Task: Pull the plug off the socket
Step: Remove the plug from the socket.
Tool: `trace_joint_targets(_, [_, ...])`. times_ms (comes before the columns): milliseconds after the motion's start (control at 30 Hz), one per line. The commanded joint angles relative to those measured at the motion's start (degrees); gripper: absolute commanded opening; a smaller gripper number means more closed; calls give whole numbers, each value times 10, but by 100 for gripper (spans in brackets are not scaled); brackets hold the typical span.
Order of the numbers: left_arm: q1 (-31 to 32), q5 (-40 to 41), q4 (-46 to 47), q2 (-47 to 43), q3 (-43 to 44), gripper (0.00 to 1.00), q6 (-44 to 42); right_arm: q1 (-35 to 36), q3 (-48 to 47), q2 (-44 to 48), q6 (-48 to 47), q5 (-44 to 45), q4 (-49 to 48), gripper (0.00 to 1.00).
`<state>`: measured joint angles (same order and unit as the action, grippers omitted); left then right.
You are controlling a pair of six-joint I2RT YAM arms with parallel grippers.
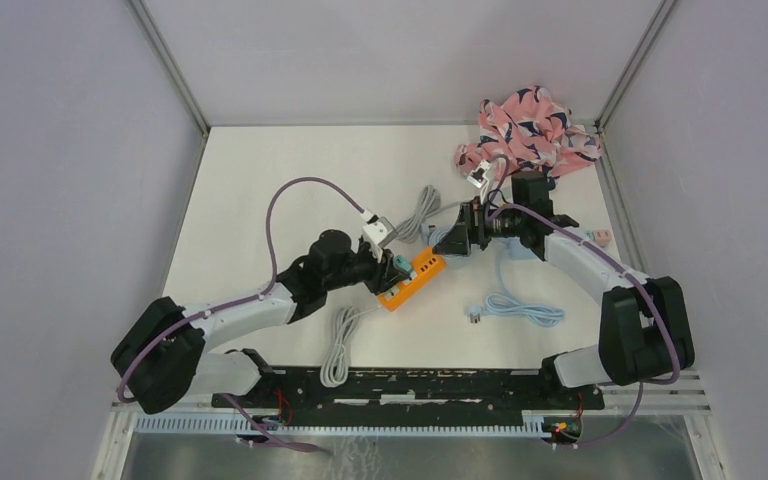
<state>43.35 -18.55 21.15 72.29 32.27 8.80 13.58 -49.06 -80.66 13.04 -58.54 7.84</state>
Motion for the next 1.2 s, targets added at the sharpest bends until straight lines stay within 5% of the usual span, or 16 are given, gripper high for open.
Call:
trace_joint_targets(0, [16,31,-21,-7,20,3,-112,3,-15,-24,84,7,-61,100])
trace_joint_targets(300, [62,58,-16,-3,9,3,-138,3,-67,-48,60,16,39,100])
trace_joint_targets(967, [85,109,28,-34,-20,3,-163,54,-56,-109,112,17,33,99])
trace_joint_targets(1167, [87,125,42,-54,-27,3,-161,83,-81,-147,117,-2,62,88])
